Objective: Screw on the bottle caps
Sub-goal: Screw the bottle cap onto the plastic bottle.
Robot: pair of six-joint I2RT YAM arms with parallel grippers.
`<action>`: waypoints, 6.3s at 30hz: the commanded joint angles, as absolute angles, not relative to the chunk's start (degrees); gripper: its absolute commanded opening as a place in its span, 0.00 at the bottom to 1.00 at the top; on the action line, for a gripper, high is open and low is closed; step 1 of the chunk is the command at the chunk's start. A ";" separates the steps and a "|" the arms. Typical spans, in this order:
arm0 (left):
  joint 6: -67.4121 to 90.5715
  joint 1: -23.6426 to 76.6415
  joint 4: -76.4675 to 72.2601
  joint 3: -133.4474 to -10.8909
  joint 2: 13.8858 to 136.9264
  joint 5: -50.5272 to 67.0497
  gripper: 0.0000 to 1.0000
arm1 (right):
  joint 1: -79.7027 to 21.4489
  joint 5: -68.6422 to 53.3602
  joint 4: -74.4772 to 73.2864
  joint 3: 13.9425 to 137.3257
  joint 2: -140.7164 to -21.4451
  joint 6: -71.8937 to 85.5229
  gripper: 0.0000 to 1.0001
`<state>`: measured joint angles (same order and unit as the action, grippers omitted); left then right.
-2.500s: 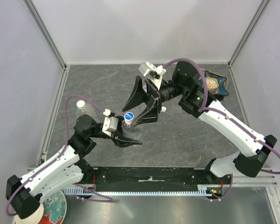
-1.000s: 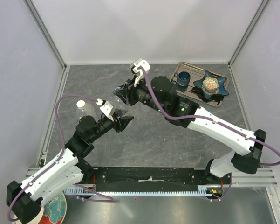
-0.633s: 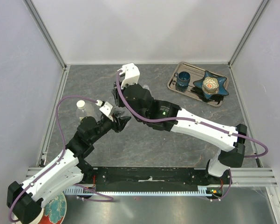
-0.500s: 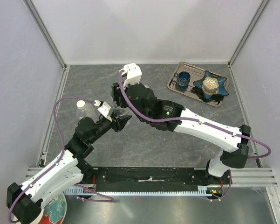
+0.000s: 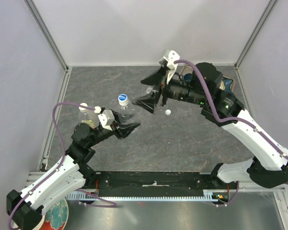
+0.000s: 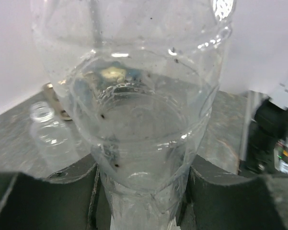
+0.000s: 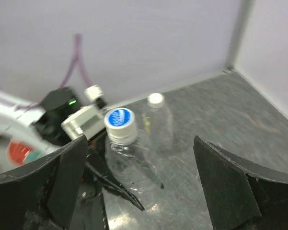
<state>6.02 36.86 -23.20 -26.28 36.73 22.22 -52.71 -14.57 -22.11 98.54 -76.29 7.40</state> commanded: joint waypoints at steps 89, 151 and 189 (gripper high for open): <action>5.61 37.62 -27.25 -28.30 36.56 17.39 0.02 | -61.80 -17.33 -28.19 100.99 -78.49 5.73 0.78; -2.63 38.67 -25.75 -30.32 38.67 21.37 0.02 | -53.87 -14.60 -31.03 94.75 -84.28 11.05 0.00; 4.48 37.79 -23.64 -26.98 36.82 20.02 0.02 | -55.38 -31.68 -25.49 96.16 -74.98 4.95 0.96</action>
<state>0.89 38.00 -19.97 -25.69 37.34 13.93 -59.40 -1.72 -26.79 97.78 -79.42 11.90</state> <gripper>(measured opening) 0.496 0.960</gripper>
